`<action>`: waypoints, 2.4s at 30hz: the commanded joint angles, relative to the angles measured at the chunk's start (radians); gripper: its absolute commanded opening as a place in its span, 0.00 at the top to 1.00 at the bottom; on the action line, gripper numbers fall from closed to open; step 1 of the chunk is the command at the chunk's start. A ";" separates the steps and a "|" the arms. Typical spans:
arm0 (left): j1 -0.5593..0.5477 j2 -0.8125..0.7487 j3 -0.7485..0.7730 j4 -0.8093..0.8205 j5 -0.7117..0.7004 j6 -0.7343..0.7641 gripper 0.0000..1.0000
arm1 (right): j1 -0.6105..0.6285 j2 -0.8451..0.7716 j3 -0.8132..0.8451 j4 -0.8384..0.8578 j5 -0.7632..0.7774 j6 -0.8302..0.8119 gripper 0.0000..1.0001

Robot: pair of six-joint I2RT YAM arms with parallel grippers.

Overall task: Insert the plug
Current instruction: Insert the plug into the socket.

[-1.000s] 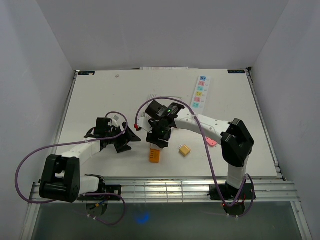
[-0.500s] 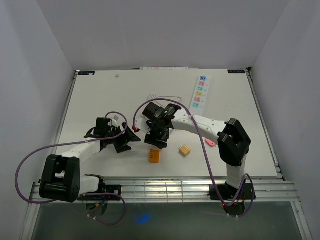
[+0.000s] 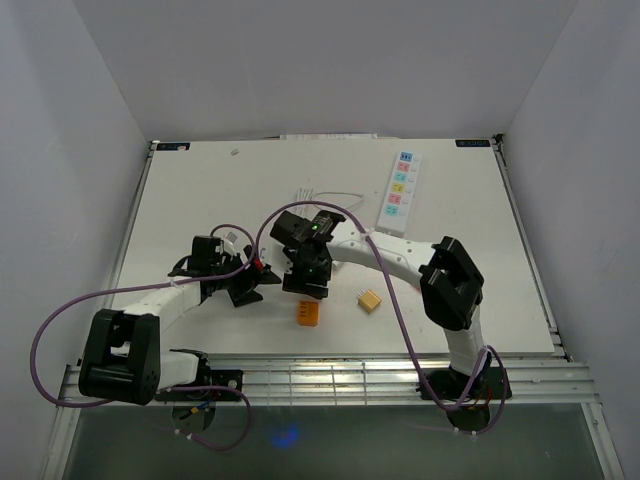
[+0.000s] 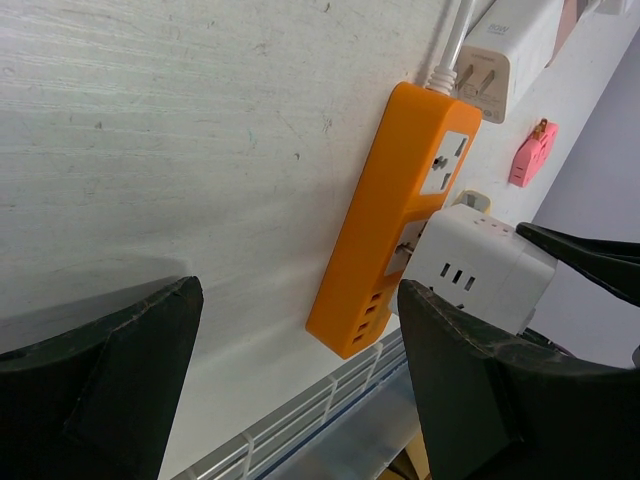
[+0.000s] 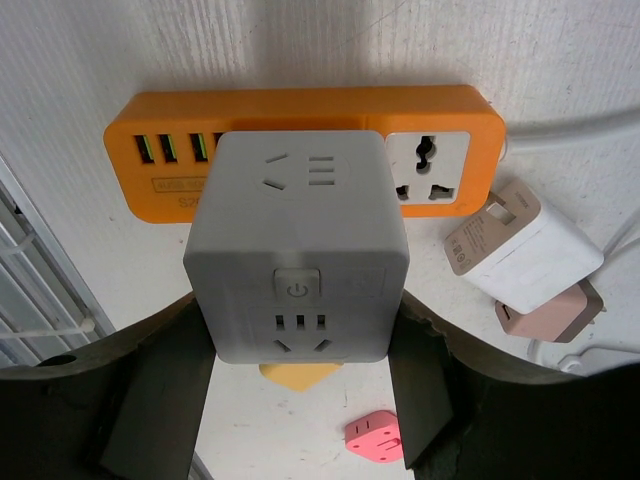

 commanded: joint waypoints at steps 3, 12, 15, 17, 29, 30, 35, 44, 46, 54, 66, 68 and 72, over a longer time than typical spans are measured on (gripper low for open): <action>0.007 0.003 -0.039 0.030 0.023 -0.004 0.11 | 0.022 0.090 0.033 -0.051 0.043 0.016 0.92; 0.007 0.006 -0.053 0.050 0.029 -0.013 0.11 | 0.034 0.128 -0.018 -0.037 0.056 0.027 0.92; 0.007 0.008 -0.049 0.049 0.027 -0.011 0.11 | 0.036 0.155 -0.022 -0.043 0.068 0.036 0.92; 0.007 0.011 -0.053 0.052 0.027 -0.011 0.11 | 0.037 0.168 -0.009 -0.051 0.068 0.039 0.92; 0.007 0.025 -0.087 0.077 0.023 -0.018 0.11 | 0.057 0.341 0.201 -0.170 0.103 0.088 0.92; 0.009 0.025 -0.093 0.077 0.018 -0.019 0.11 | 0.059 0.358 0.215 -0.176 0.102 0.090 0.92; 0.007 0.029 -0.108 0.080 0.014 -0.021 0.11 | 0.068 0.387 0.219 -0.172 0.102 0.107 0.92; 0.007 0.033 -0.130 0.086 0.015 -0.030 0.11 | 0.069 0.337 0.073 -0.054 0.108 0.131 0.92; 0.007 0.043 -0.138 0.103 0.027 -0.036 0.11 | 0.071 0.315 0.036 -0.015 0.097 0.133 0.92; 0.062 0.192 -0.194 0.268 0.178 -0.068 0.11 | 0.071 0.320 -0.004 -0.006 0.085 0.135 0.92; 0.208 0.204 -0.208 0.261 0.187 -0.060 0.12 | 0.069 0.352 0.005 -0.012 0.080 0.127 0.92; 0.231 0.210 -0.211 0.277 0.208 -0.067 0.12 | 0.071 0.337 -0.027 0.006 0.074 0.130 0.92; 0.245 0.217 -0.205 0.281 0.221 -0.065 0.12 | 0.069 0.323 -0.067 0.038 0.056 0.124 0.92</action>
